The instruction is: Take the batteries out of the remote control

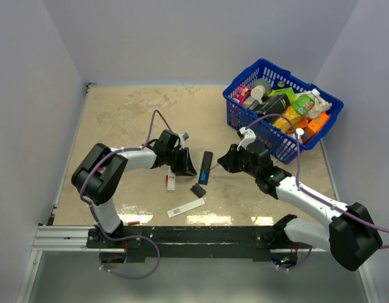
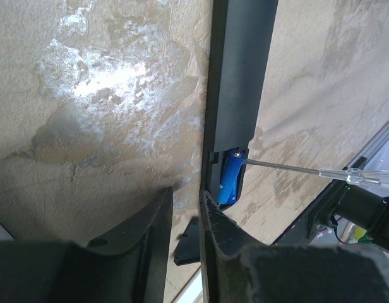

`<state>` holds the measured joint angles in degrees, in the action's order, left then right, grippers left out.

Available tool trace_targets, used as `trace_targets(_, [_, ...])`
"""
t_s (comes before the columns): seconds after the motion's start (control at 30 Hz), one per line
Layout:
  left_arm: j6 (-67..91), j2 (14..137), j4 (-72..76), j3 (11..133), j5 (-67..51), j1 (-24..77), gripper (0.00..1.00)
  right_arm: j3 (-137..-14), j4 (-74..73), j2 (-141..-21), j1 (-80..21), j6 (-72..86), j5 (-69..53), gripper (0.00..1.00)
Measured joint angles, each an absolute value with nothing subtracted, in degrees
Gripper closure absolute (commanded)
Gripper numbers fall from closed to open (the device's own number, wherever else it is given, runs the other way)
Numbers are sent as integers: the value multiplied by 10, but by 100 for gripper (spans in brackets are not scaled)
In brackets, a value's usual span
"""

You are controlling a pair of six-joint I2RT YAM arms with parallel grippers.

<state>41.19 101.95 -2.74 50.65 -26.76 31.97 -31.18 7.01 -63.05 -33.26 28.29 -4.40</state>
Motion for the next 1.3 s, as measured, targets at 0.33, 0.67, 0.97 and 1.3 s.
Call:
trace_targets(0.33, [412, 1020, -27, 507, -267, 320, 73, -312, 87, -646, -333, 283, -46, 100])
trace_targets(0.67, [404, 996, -74, 526, -235, 320, 74, -312, 97, -645, -333, 295, -68, 100])
trace_targets(0.97, [392, 929, -105, 566, -186, 320, 73, -292, 134, -644, -333, 324, -96, 100])
trace_targets(1.3, [388, 927, -115, 563, -185, 320, 66, -287, 105, -613, -333, 328, -95, 100])
